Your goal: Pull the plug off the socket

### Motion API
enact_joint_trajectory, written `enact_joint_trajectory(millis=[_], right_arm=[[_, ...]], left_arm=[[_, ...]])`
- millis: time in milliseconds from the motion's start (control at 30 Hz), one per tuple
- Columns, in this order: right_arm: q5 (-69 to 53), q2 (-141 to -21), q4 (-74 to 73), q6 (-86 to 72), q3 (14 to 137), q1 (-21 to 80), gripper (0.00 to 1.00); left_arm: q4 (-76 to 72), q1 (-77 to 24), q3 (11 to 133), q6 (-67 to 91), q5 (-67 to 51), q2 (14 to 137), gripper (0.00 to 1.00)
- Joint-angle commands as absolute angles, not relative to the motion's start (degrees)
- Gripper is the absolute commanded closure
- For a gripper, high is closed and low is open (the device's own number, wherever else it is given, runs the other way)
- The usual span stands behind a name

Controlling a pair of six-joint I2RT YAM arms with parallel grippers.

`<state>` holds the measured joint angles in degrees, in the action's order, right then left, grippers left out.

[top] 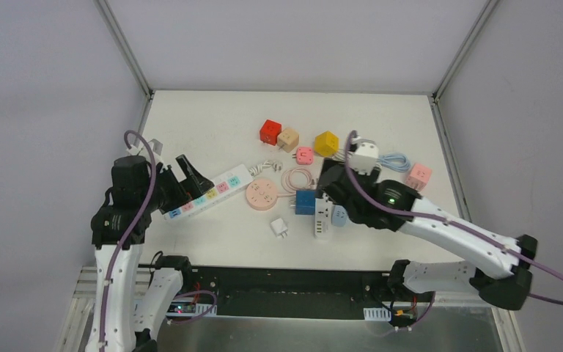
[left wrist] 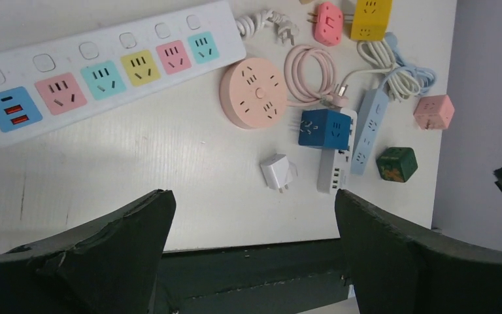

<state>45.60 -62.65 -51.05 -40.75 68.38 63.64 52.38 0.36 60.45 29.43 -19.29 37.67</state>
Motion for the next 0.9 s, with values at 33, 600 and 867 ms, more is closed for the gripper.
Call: enact_joint_trajectory(millis=[33, 600, 867], right_arm=[[58.48, -44.44, -71.18, -45.87, 73.92, 63.2, 0.01], [58.29, -30.35, -82.15, -35.25, 95.79, 62.97, 0.0], [55.64, -28.1, -81.46, -37.13, 91.28, 62.91, 0.0]], left_arm=[[62.89, 0.22, 67.72, 31.03, -13.69, 33.24, 0.01], [81.75, 0.22, 87.06, 27.46, -3.47, 25.79, 0.01], [80.98, 0.19, 84.29, 28.6, -6.1, 21.59, 0.01]])
